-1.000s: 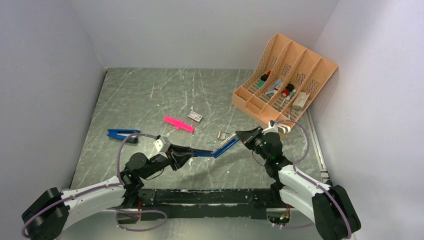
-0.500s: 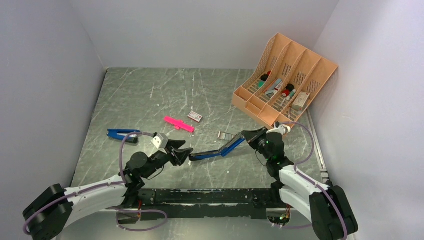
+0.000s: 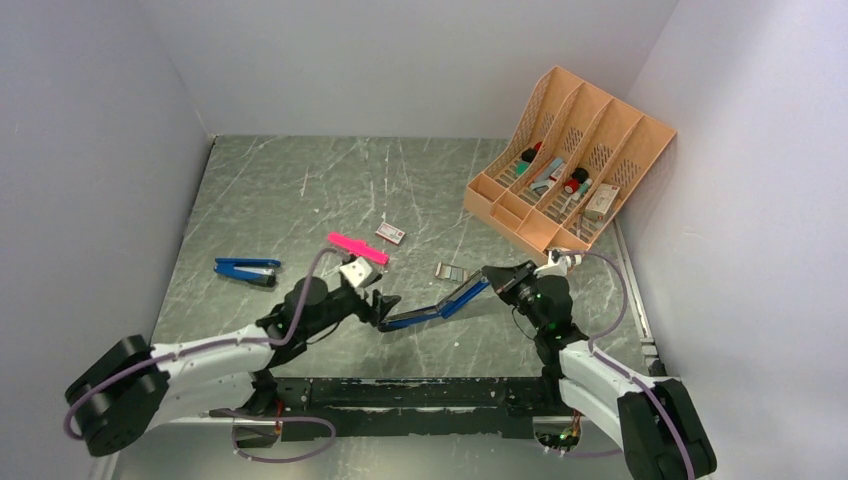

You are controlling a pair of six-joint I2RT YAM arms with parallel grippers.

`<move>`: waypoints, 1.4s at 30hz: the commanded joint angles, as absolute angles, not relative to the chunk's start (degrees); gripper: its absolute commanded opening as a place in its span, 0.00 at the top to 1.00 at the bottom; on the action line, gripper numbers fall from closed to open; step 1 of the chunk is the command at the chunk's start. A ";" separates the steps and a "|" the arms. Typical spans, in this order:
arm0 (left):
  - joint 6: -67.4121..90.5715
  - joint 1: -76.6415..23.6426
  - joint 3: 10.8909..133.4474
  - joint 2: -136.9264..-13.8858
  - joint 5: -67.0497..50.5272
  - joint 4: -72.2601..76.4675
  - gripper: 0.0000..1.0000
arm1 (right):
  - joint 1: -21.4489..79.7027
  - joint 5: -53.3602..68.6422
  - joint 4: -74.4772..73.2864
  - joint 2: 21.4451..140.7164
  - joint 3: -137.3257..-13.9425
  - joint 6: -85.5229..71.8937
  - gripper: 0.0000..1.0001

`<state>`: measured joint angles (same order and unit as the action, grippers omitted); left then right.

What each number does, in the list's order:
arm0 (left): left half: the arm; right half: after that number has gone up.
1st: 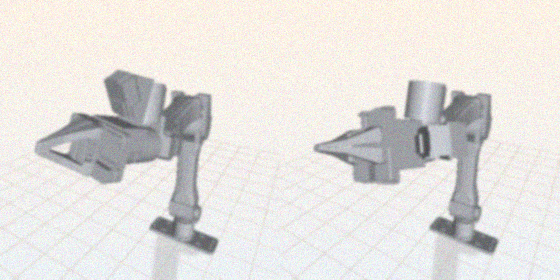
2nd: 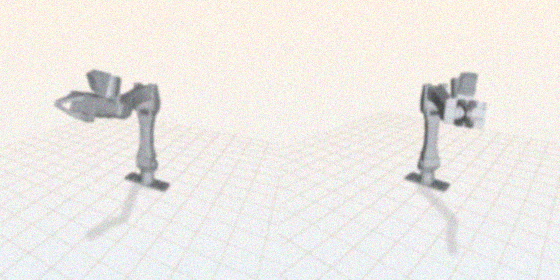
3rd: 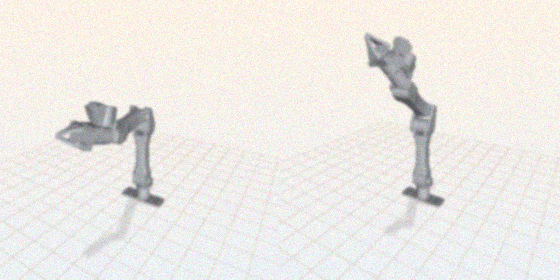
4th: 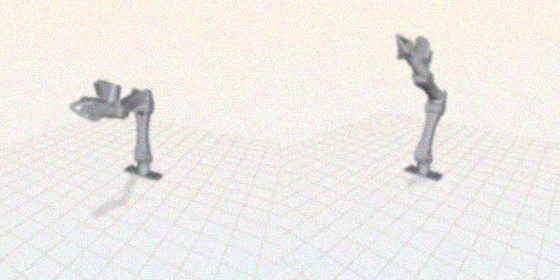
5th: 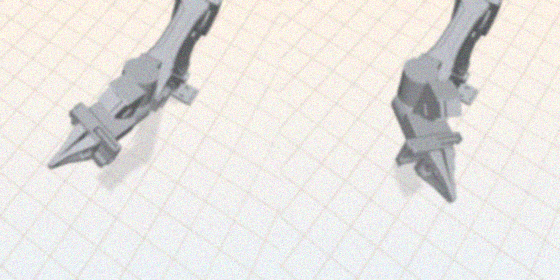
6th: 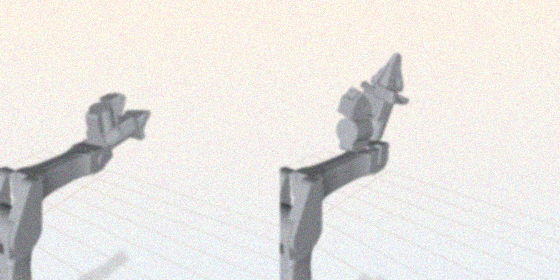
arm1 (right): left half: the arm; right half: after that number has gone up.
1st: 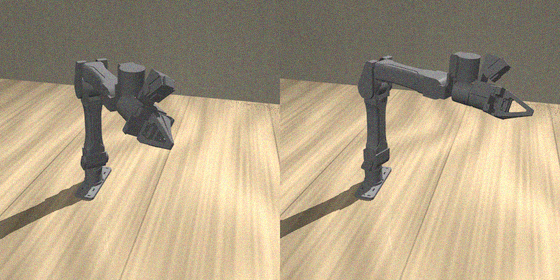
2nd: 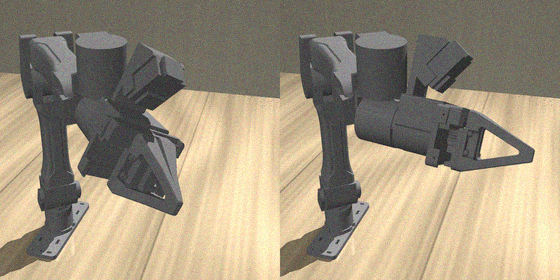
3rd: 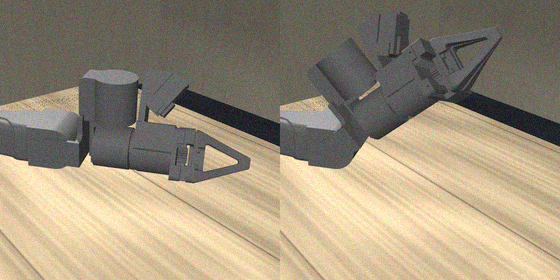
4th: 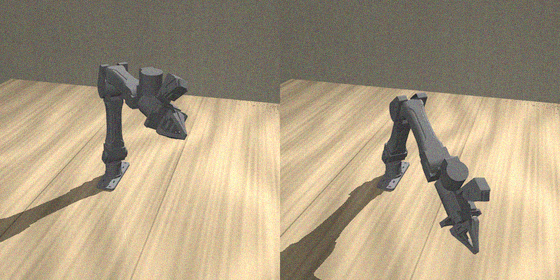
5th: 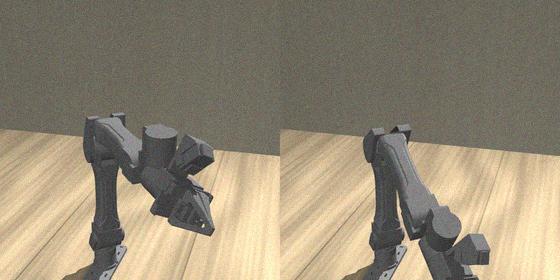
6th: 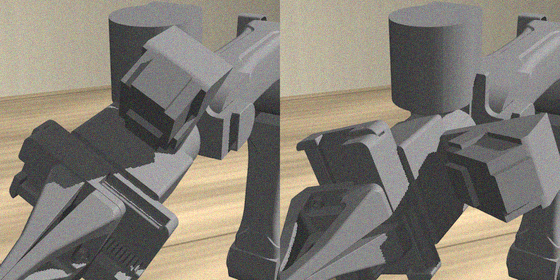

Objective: Load the staples into the stapler

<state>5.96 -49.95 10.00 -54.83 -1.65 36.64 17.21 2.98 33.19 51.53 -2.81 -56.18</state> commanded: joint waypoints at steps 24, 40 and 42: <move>-14.78 -56.60 31.38 -86.75 -23.85 21.45 0.31 | 16.44 9.64 35.39 50.84 0.85 -54.71 0.96; -12.14 -57.75 29.29 -90.84 -19.06 25.54 0.67 | 16.42 6.33 29.64 48.42 0.57 -56.29 0.90; -12.65 -57.75 29.11 -89.72 -17.88 24.93 0.78 | 16.44 5.10 26.77 47.11 -0.21 -55.58 0.84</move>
<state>-10.94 -57.10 28.58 -90.02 -18.33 25.85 16.95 7.46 32.64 48.93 -0.71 -56.86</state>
